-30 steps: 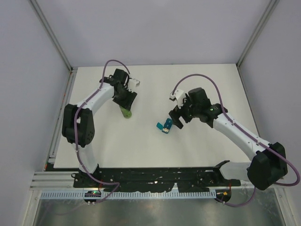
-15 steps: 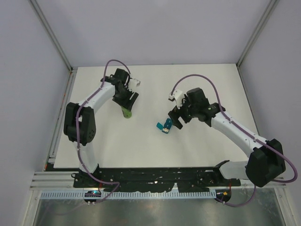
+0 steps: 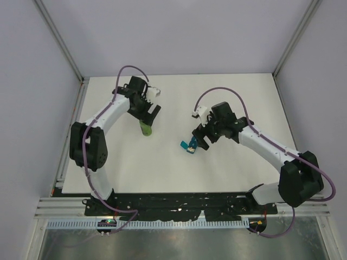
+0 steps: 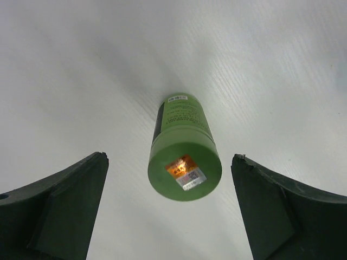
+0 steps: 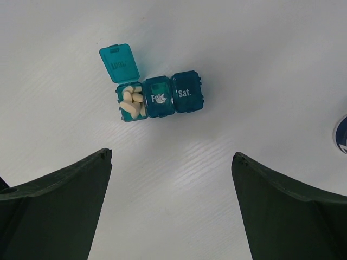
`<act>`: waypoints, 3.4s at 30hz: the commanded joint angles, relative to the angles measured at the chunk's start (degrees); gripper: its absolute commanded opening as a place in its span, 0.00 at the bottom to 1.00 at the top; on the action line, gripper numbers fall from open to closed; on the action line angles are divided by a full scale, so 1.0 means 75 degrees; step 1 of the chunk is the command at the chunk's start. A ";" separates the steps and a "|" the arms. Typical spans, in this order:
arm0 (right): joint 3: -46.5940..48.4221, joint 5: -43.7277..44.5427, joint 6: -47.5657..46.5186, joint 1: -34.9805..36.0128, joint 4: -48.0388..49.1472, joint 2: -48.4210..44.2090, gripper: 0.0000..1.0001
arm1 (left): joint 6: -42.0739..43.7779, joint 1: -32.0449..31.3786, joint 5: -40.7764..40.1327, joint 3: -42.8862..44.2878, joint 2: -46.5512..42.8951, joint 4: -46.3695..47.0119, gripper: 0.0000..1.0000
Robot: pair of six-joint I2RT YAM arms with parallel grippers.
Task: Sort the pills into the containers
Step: Place the pill bottle at the center of the board, then adjust the pill container at the center of the board.
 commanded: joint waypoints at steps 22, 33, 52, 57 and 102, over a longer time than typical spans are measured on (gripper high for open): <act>0.1314 -0.1155 -0.1559 -0.0093 -0.0437 0.2396 0.95 | 0.0240 0.0032 0.1825 -0.2221 -0.4405 0.0632 1.00; 0.1983 -0.1764 -0.1841 -0.0339 -0.0695 0.3334 0.95 | 0.0204 0.0032 0.2083 -0.2303 -0.4558 0.0574 1.00; 0.1679 -0.2433 -0.1899 -0.0433 -0.1011 0.3370 0.95 | 0.0146 0.0032 0.2283 -0.2373 -0.4323 0.0621 1.00; 0.1538 -0.2445 -0.1876 -0.0433 -0.1059 0.3265 0.95 | 0.0146 0.0032 0.2330 -0.2443 -0.4288 0.0656 1.00; 0.0636 -0.1883 -0.0576 0.0013 -0.0228 0.1929 0.95 | 0.0368 -0.1116 0.3279 -0.3604 -0.2824 0.2531 1.00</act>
